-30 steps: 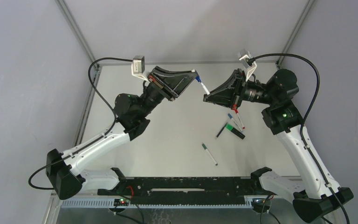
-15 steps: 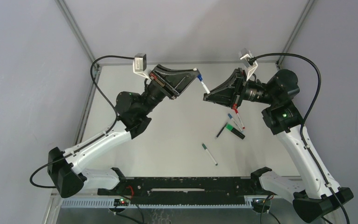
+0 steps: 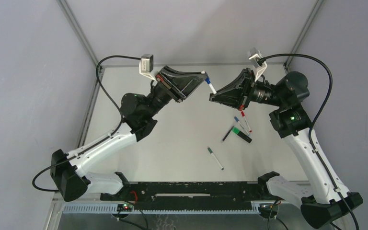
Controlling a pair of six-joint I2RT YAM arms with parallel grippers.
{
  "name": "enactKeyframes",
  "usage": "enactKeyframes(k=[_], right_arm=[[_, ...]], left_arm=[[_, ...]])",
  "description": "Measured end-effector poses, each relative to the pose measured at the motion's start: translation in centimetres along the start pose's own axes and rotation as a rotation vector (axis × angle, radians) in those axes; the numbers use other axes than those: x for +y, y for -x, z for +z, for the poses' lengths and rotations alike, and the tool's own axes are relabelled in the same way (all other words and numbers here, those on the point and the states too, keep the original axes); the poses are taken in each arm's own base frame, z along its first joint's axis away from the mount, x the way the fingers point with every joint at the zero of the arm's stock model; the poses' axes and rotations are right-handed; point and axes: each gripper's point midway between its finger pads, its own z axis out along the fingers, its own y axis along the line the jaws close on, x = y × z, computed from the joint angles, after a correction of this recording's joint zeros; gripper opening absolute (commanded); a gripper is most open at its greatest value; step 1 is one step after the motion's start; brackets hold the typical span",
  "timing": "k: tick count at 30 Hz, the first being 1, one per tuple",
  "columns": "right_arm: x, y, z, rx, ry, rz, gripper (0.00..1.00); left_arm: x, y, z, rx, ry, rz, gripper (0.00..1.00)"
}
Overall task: Insert the pens into the pen caps
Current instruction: Insert the pen cap onto the pen.
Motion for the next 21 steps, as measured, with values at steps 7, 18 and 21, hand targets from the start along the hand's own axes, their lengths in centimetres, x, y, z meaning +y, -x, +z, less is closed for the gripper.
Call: enactKeyframes(k=[7,18,21], right_arm=[[-0.4,0.0,0.2,0.001,-0.002,-0.001,0.00],[-1.7,2.6,1.0,-0.013,-0.022,-0.044,0.00],[-2.0,3.3,1.6,-0.009,0.022,0.013,0.00]], left_arm=[[0.4,-0.2,0.5,0.011,-0.001,0.012,0.00],[1.0,0.8,1.9,0.010,0.064,0.078,0.00],[1.5,1.5,2.3,-0.011,0.100,0.104,0.00]])
